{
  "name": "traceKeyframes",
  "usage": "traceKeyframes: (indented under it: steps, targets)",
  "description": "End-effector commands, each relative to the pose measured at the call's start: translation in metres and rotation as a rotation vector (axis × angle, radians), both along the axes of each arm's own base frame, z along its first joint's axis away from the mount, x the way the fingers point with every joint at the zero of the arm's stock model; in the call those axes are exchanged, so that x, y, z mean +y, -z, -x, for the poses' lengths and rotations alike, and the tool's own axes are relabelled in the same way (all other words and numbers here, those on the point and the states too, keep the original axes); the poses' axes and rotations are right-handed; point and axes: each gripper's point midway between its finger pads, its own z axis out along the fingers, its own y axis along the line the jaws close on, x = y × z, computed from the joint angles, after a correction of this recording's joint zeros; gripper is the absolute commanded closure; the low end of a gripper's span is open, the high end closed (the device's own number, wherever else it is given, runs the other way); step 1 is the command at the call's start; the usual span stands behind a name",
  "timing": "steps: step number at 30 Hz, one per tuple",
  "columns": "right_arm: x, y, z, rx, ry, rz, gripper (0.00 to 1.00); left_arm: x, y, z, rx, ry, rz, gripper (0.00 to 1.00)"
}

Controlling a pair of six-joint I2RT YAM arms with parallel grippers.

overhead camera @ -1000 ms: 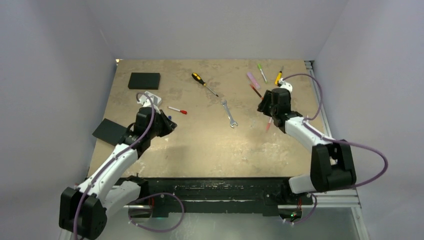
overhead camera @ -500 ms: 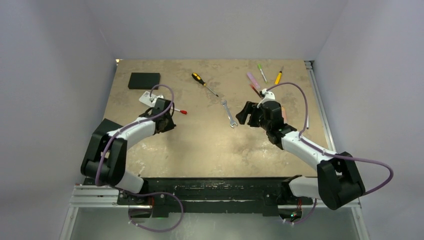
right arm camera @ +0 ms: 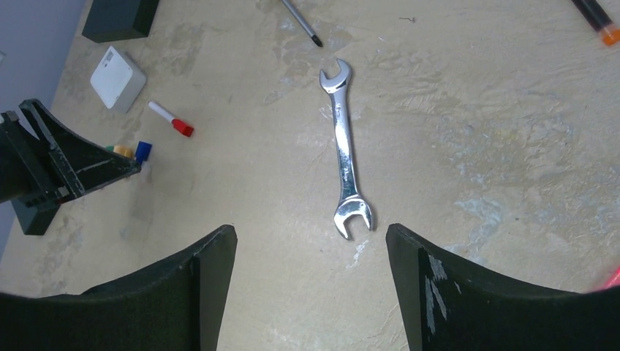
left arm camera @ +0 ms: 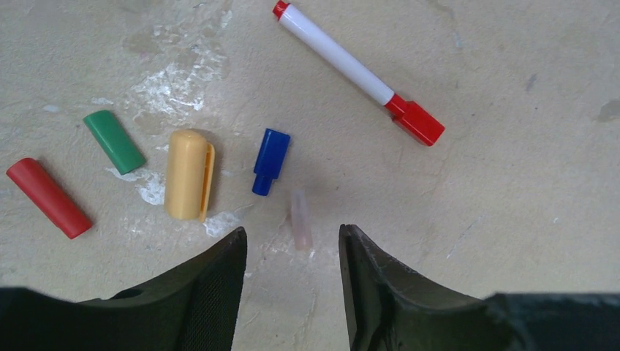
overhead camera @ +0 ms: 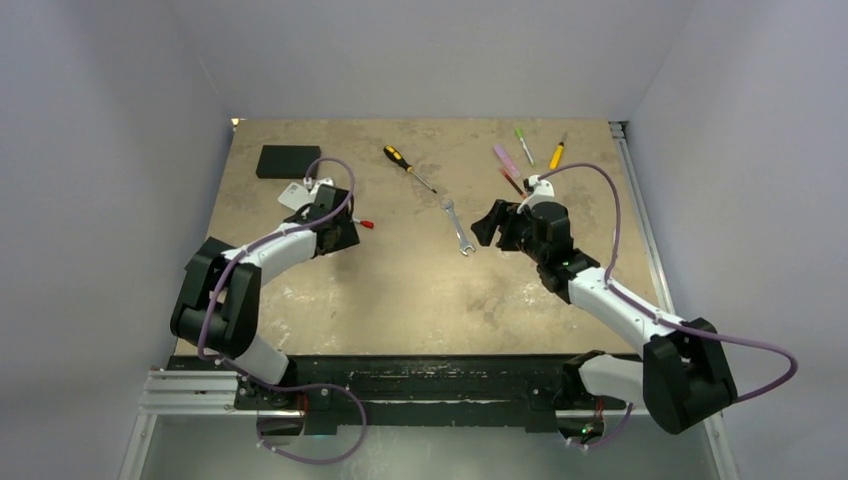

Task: Open the pen caps

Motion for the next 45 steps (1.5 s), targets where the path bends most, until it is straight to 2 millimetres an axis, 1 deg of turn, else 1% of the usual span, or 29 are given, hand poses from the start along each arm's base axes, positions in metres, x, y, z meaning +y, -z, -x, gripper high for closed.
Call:
traceKeyframes:
  steps: [1,4,5,6,7,8,10,12,15,16,17,19,20,22,25,28,29,31,33,36,40,45]
  targets:
    - [0.000,-0.023,-0.016,-0.056,0.026,0.001,0.22,-0.012,-0.029,-0.012,-0.073,0.052,0.023,0.51]
    - [-0.001,-0.032,-0.021,-0.069,0.039,0.003,0.22,-0.012,-0.034,-0.011,-0.083,0.056,0.027,0.51]
    - [-0.002,-0.036,-0.023,-0.074,0.051,0.005,0.22,-0.014,-0.038,-0.011,-0.092,0.057,0.032,0.52]
    - [-0.003,-0.036,-0.023,-0.068,0.054,0.006,0.22,-0.015,-0.041,-0.010,-0.097,0.058,0.036,0.52]
    - [-0.008,-0.035,-0.026,-0.054,0.095,0.006,0.23,-0.017,-0.046,-0.010,-0.110,0.061,0.047,0.52]
    - [-0.016,-0.035,-0.031,-0.046,0.154,0.011,0.23,-0.021,-0.055,-0.009,-0.136,0.066,0.066,0.53]
    - [-0.031,-0.036,-0.042,-0.045,0.244,0.031,0.24,-0.034,-0.074,-0.006,-0.197,0.098,0.123,0.53]
    - [-0.045,-0.036,-0.058,-0.033,0.317,0.026,0.25,-0.050,-0.092,0.002,-0.262,0.141,0.189,0.53]
    - [-0.064,-0.031,-0.088,-0.014,0.410,0.051,0.25,-0.072,-0.107,0.020,-0.330,0.203,0.285,0.53]
    - [-0.070,-0.028,-0.100,-0.009,0.445,0.067,0.25,-0.078,-0.110,0.026,-0.344,0.223,0.317,0.52]
    - [-0.075,-0.023,-0.111,0.001,0.471,0.081,0.25,-0.082,-0.108,0.035,-0.345,0.245,0.344,0.52]
    - [-0.084,-0.010,-0.133,0.033,0.506,0.104,0.25,-0.088,-0.110,0.046,-0.357,0.275,0.390,0.52]
    - [-0.090,0.007,-0.143,0.071,0.523,0.124,0.25,-0.088,-0.112,0.051,-0.367,0.284,0.404,0.52]
    - [-0.094,0.021,-0.161,0.094,0.526,0.124,0.25,-0.087,-0.116,0.061,-0.382,0.296,0.422,0.52]
    - [-0.094,0.032,-0.182,0.098,0.519,0.110,0.25,-0.085,-0.124,0.073,-0.414,0.317,0.444,0.53]
    - [-0.093,0.043,-0.201,0.128,0.525,0.126,0.25,-0.080,-0.129,0.079,-0.441,0.311,0.452,0.53]
    - [-0.092,0.042,-0.210,0.129,0.529,0.130,0.25,-0.080,-0.132,0.081,-0.448,0.313,0.456,0.54]
    - [-0.096,0.050,-0.215,0.147,0.550,0.150,0.25,-0.080,-0.131,0.082,-0.441,0.317,0.455,0.54]
    - [-0.096,0.058,-0.216,0.160,0.549,0.157,0.25,-0.081,-0.132,0.082,-0.437,0.320,0.454,0.55]
    - [-0.095,0.076,-0.212,0.196,0.537,0.168,0.25,-0.083,-0.134,0.080,-0.444,0.321,0.465,0.55]
    - [-0.092,0.098,-0.207,0.244,0.514,0.178,0.25,-0.087,-0.129,0.079,-0.428,0.321,0.479,0.56]
    - [-0.092,0.102,-0.213,0.251,0.521,0.188,0.25,-0.089,-0.127,0.078,-0.421,0.322,0.487,0.57]
